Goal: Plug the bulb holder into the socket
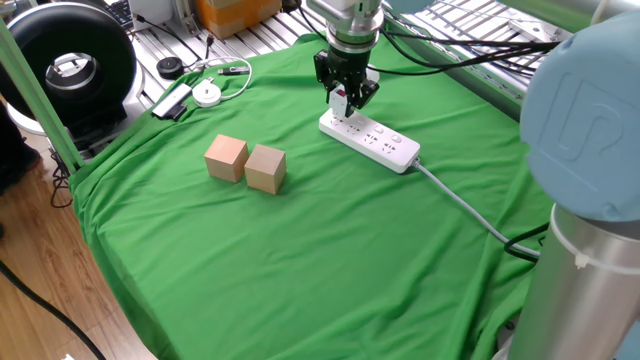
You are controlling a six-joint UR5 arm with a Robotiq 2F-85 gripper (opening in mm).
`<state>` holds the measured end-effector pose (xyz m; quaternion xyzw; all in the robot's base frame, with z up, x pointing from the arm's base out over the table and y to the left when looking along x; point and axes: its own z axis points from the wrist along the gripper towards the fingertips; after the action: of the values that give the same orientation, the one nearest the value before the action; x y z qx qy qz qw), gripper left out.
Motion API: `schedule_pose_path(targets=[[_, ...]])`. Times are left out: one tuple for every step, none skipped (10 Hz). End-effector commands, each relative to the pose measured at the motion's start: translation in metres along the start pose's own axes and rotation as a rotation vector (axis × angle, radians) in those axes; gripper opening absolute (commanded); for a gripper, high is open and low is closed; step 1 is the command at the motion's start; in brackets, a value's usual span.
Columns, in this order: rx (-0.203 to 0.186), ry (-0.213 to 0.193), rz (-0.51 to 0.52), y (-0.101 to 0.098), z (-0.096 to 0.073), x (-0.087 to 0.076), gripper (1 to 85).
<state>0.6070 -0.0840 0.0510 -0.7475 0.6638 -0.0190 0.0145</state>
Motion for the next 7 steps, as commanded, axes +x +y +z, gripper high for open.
schedule_pose_path(targets=[[-0.001, -0.004, 0.015, 0.001, 0.004, -0.003, 1.0], [0.000, -0.011, 0.019, 0.000, 0.009, -0.006, 1.0], [0.000, -0.005, 0.017, -0.001, 0.011, -0.005, 1.0], [-0.003, 0.004, 0.016, -0.001, 0.013, -0.003, 1.0], [-0.008, 0.008, 0.018, 0.000, 0.013, -0.002, 1.0], [-0.020, 0.017, 0.010, 0.001, 0.009, 0.002, 1.0], [-0.039, 0.018, 0.005, 0.004, 0.000, 0.005, 1.0]])
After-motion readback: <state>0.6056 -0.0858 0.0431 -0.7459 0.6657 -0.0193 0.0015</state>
